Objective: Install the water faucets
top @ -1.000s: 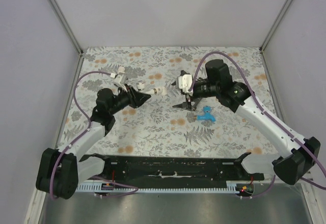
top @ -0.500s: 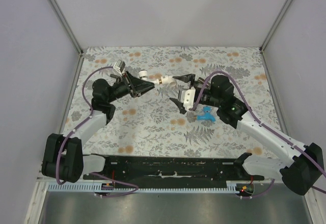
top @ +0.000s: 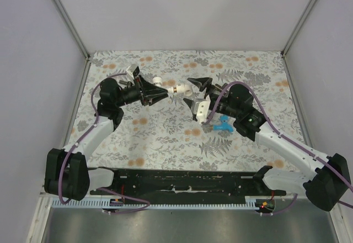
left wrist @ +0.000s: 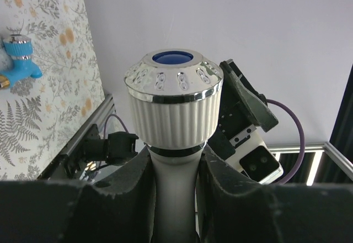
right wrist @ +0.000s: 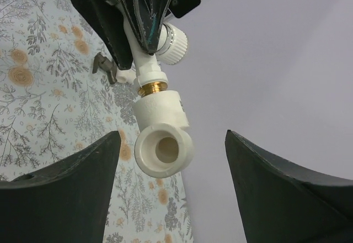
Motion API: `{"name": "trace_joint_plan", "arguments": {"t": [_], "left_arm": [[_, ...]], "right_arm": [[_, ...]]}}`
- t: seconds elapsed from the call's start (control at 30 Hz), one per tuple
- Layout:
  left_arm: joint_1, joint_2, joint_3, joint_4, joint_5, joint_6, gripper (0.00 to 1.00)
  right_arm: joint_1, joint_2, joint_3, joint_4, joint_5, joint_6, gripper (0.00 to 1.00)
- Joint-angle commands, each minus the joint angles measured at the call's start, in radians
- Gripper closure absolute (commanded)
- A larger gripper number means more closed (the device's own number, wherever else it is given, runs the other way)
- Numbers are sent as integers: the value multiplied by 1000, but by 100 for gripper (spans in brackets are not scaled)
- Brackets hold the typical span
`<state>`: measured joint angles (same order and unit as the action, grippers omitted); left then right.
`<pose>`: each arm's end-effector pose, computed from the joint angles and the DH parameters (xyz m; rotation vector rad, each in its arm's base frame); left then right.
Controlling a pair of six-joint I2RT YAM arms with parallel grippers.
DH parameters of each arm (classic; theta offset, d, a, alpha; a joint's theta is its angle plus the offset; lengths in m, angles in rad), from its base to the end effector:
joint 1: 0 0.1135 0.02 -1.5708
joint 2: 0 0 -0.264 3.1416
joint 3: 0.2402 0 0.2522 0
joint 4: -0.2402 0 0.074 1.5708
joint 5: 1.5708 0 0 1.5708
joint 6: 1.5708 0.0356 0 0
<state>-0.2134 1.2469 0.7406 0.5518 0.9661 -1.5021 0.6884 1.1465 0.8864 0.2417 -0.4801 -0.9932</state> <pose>0.2610 -0.0865 0.3017 -0.2803 1.9563 -1.9658 0.1973 0.1836 0.3471 -1.3988 0.7536 0.1435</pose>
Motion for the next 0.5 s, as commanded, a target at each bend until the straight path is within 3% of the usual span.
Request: {"name": "trace_joint_plan", "arguments": {"t": [0.0,0.47], "left_arm": [[5,-17,74,-6,65,-63,98],[3,-10,124,-27,115,-102,98]], "right_arm": [[3,15,28,51,-17,-21,18],[8,56,59,67,-48,-47,23]]}}
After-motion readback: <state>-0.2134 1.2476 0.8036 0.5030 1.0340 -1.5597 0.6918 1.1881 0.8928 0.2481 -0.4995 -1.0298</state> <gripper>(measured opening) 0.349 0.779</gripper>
